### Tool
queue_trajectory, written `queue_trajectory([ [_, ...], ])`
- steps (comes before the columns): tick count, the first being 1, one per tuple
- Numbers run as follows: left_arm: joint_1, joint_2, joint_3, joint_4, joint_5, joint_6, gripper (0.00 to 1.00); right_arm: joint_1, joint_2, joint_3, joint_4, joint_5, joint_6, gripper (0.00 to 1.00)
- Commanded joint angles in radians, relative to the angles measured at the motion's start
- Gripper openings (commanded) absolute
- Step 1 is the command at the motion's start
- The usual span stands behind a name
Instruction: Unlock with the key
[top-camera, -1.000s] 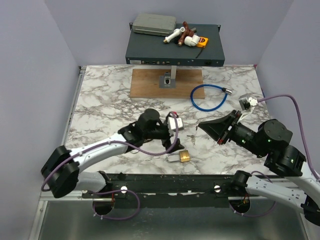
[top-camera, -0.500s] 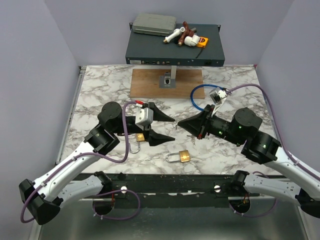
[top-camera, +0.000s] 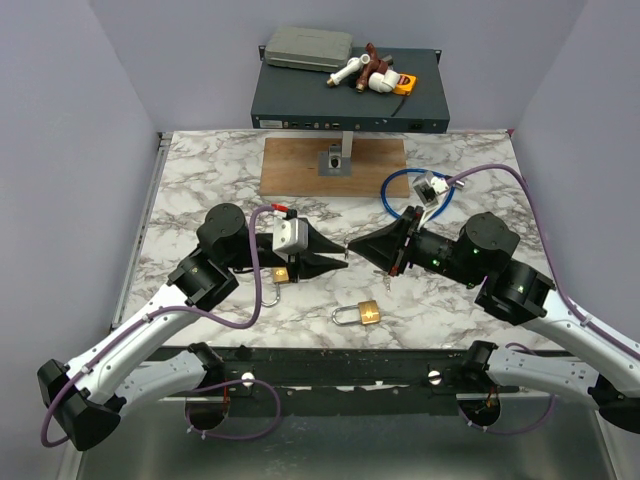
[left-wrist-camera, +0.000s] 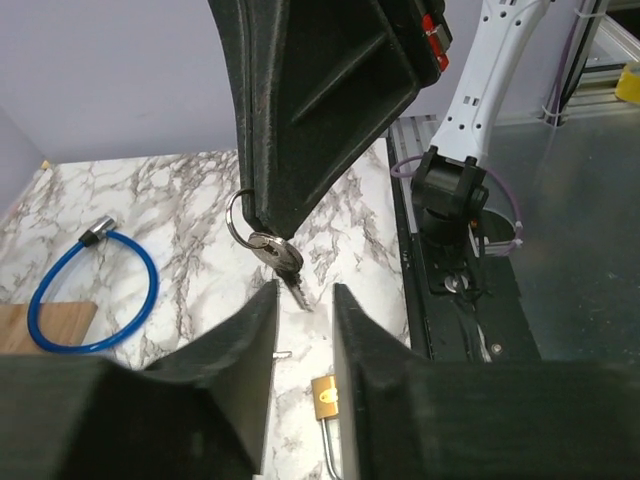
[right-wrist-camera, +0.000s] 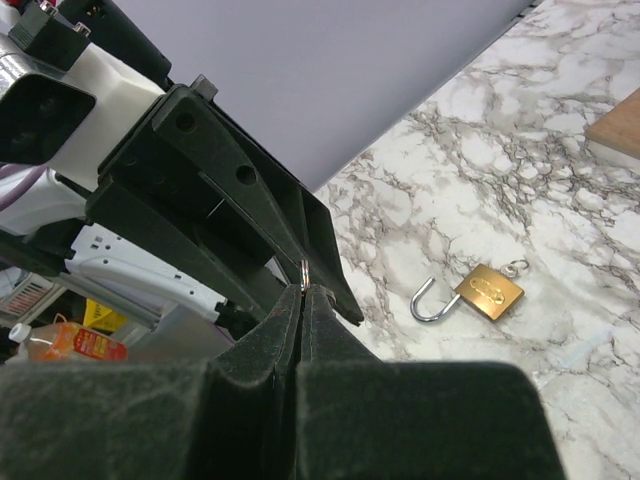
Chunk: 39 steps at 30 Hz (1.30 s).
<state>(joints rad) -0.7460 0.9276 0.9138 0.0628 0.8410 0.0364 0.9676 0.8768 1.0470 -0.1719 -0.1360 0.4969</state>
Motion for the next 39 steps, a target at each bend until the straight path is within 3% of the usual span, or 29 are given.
queue_trajectory([
  [1,0.004,-0.006,-0.007,-0.003,-0.034,0.019,0.18,0.005,-0.007,0.014,0.024,-0.021,-0.001,0.01],
  [5,0.004,-0.012,0.012,-0.028,-0.039,0.036,0.00,0.005,-0.017,0.001,0.019,-0.015,0.000,0.01],
  [14,0.011,-0.046,0.023,-0.147,-0.030,0.119,0.00,0.005,-0.041,0.004,-0.034,0.004,-0.009,0.01],
  [19,0.013,-0.062,0.056,-0.270,0.047,0.228,0.00,0.005,-0.057,0.005,-0.065,0.014,-0.011,0.01],
  [28,0.013,-0.059,0.099,-0.366,0.084,0.323,0.00,0.005,-0.023,0.016,-0.044,-0.070,-0.007,0.01],
  [29,0.013,-0.059,0.103,-0.371,0.076,0.331,0.00,0.005,-0.021,0.017,-0.046,-0.080,-0.008,0.02],
  [34,0.012,-0.059,0.146,-0.447,-0.008,0.523,0.00,0.006,-0.038,0.030,-0.084,-0.070,-0.005,0.31],
  [39,0.009,-0.062,0.207,-0.585,-0.045,0.795,0.00,0.005,-0.058,0.090,-0.132,-0.003,-0.019,0.37],
])
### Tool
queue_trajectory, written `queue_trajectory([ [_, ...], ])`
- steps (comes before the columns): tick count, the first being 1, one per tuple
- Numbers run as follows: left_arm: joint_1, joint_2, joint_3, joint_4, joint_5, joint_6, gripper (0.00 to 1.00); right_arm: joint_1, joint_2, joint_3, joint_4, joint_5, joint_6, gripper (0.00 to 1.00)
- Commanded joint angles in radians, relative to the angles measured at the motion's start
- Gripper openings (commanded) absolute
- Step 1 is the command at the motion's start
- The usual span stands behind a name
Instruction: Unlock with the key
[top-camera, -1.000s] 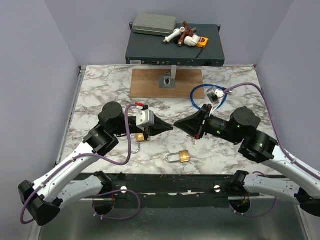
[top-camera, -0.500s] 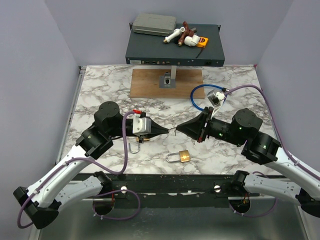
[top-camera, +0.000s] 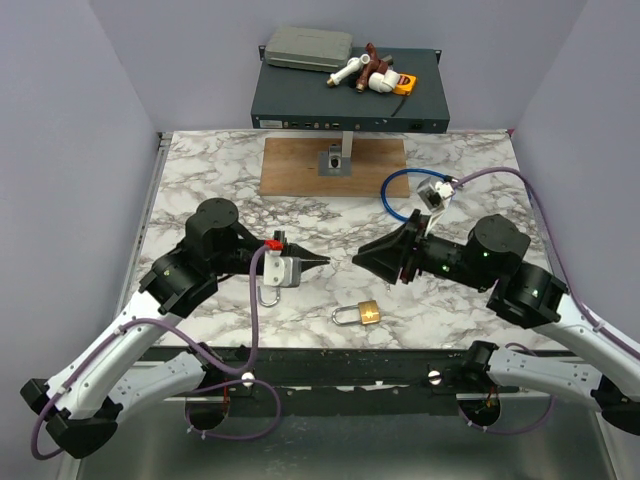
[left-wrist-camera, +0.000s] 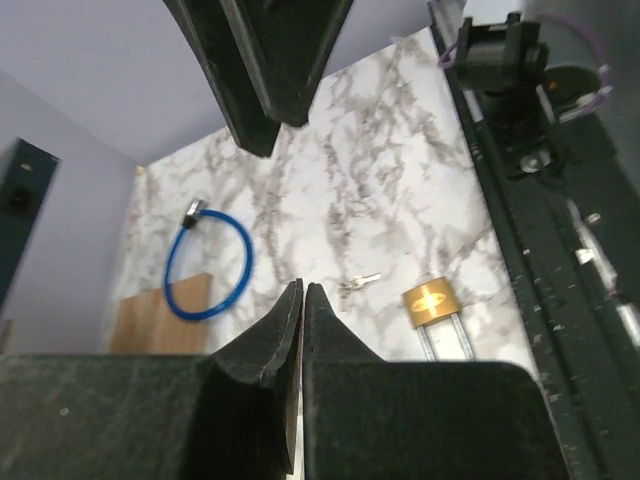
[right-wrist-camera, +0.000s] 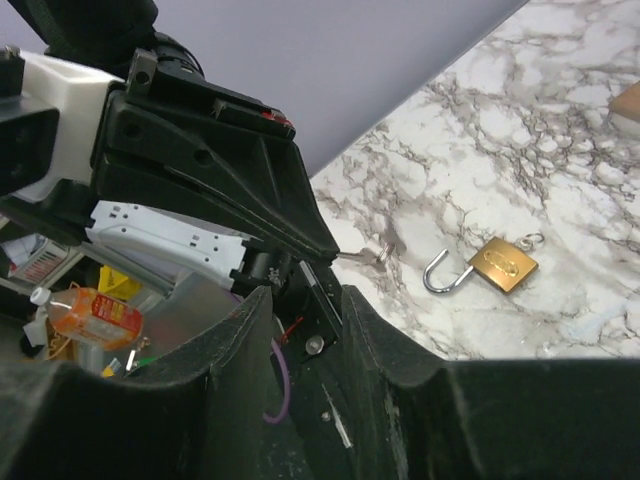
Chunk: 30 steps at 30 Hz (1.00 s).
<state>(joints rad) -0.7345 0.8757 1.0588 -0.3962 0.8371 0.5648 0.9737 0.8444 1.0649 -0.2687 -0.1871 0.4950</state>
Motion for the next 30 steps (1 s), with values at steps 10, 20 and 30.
queue_trajectory([
  [10,-0.106,-0.113,0.025,-0.205,-0.098,0.779,0.00,0.000,0.072,0.046,0.022,0.021,0.047,0.50],
  [20,0.063,0.105,-0.044,-0.482,-0.127,0.427,0.54,-0.002,0.020,-0.097,-0.032,0.137,0.039,0.53],
  [30,0.070,0.202,-0.403,-0.289,-0.324,0.415,0.44,-0.002,-0.086,-0.164,-0.048,0.228,0.054,0.53],
])
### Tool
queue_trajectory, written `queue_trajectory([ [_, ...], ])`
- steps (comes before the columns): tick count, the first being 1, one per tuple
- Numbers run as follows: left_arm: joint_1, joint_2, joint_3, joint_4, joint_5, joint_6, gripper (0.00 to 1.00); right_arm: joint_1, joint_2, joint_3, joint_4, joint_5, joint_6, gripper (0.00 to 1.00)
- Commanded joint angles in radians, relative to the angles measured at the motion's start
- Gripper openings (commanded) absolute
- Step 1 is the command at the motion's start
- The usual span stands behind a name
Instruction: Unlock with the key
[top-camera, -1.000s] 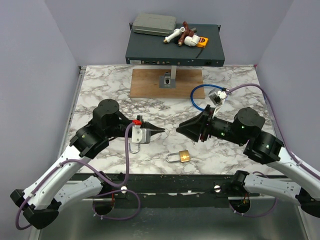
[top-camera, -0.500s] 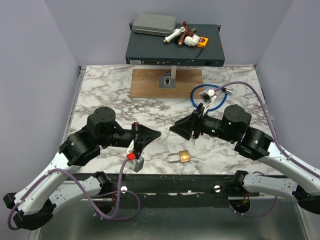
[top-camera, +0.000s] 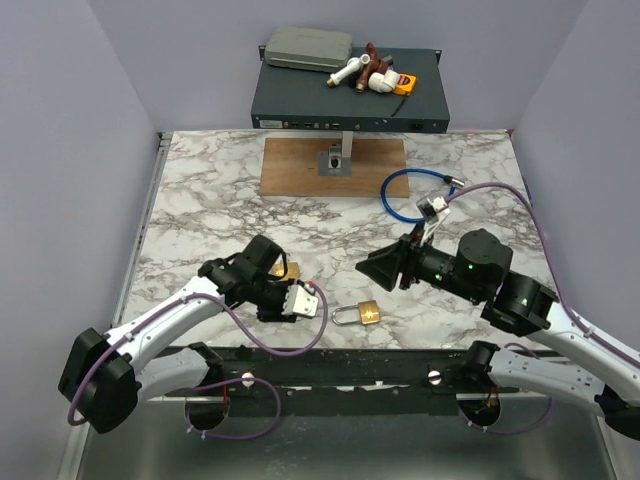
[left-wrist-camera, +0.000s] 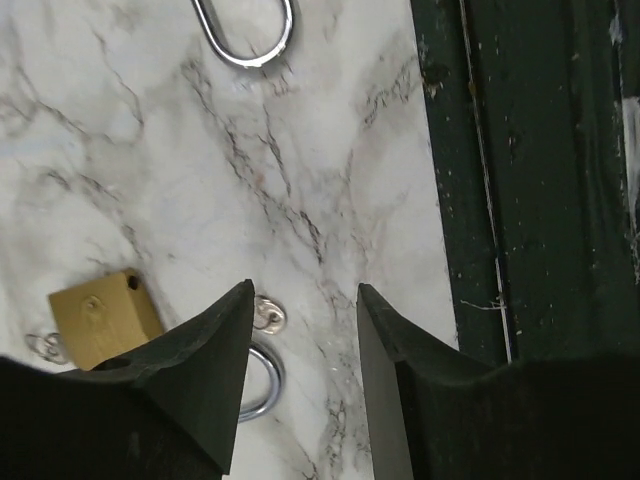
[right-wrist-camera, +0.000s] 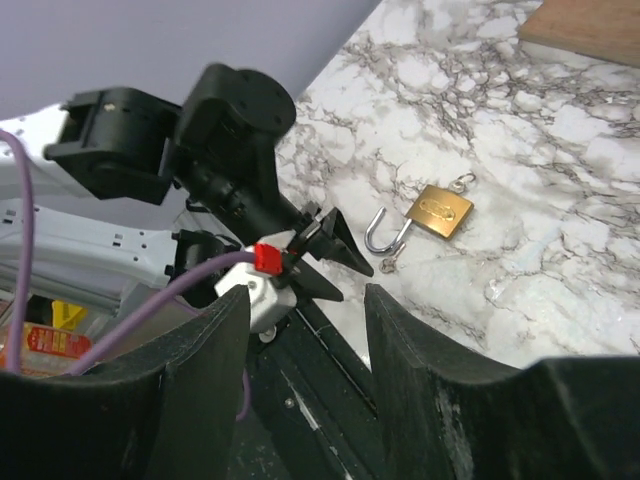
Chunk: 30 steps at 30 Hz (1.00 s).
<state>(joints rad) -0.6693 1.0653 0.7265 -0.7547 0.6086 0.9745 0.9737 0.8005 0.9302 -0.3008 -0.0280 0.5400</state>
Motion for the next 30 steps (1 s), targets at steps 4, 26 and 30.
queue_trajectory([
  [4,0.005,0.073,-0.107,0.120,-0.139,0.061,0.46,-0.001,-0.035,-0.050,-0.025,0.068,0.008,0.53],
  [26,0.047,0.312,-0.033,0.086,-0.206,0.110,0.27,-0.001,-0.029,0.005,-0.058,0.072,-0.020,0.49],
  [30,0.047,0.314,-0.032,0.086,-0.207,0.110,0.10,-0.001,-0.030,0.017,-0.063,0.071,-0.020,0.46],
])
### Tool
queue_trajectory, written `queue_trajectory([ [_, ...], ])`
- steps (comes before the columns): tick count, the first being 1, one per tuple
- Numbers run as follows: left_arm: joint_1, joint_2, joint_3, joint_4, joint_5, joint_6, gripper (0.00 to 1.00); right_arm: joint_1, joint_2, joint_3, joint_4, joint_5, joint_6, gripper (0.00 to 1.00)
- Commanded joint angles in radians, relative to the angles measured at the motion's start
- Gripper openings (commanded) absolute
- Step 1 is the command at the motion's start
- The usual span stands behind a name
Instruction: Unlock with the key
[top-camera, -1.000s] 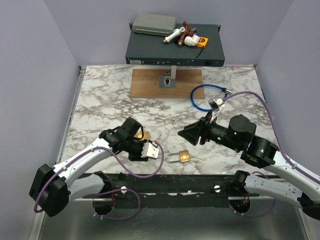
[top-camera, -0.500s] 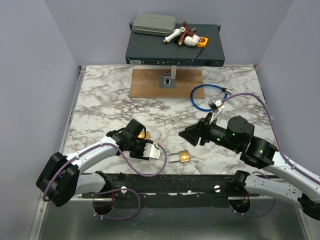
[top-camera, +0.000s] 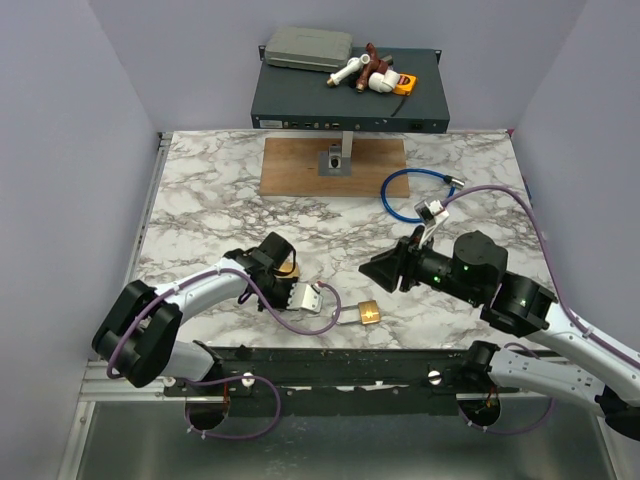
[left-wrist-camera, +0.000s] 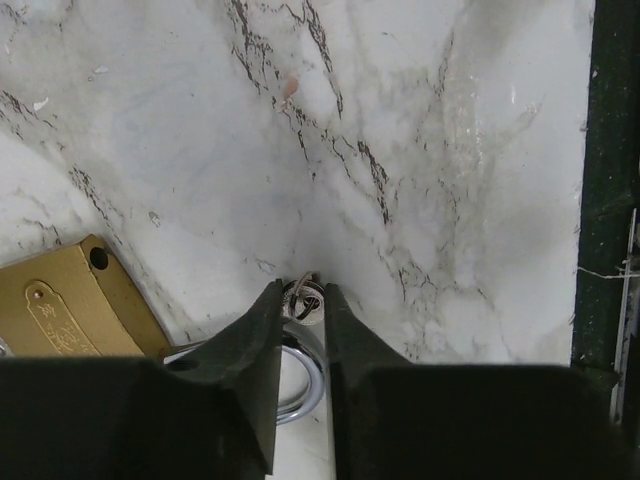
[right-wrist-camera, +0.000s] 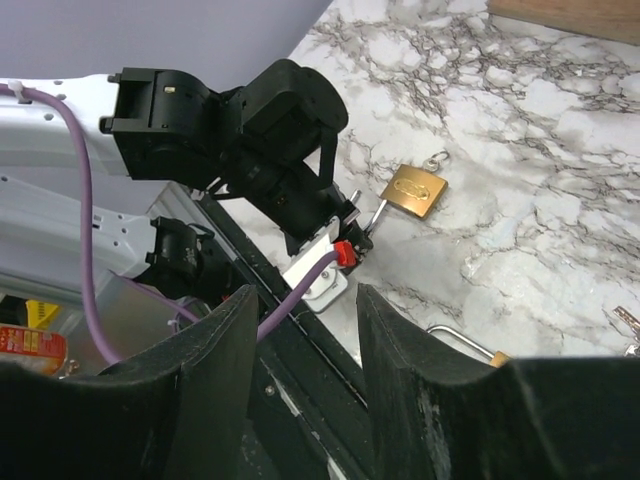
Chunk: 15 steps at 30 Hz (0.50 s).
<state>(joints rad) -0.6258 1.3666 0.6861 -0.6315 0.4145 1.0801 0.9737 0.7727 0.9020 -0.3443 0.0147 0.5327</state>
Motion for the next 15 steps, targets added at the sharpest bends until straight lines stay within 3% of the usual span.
queue_trajectory([
  [1,0.003,0.012,0.009,-0.040,-0.009,0.002,0.03,-0.001,-0.004,0.047,-0.022,0.031,-0.012,0.46],
  [8,-0.005,-0.069,0.107,-0.113,0.089,-0.097,0.00,-0.001,-0.010,0.044,-0.025,0.064,-0.016,0.43],
  [15,-0.005,-0.223,0.379,-0.266,0.282,-0.201,0.00,0.000,-0.009,0.061,-0.015,0.088,-0.022,0.41],
])
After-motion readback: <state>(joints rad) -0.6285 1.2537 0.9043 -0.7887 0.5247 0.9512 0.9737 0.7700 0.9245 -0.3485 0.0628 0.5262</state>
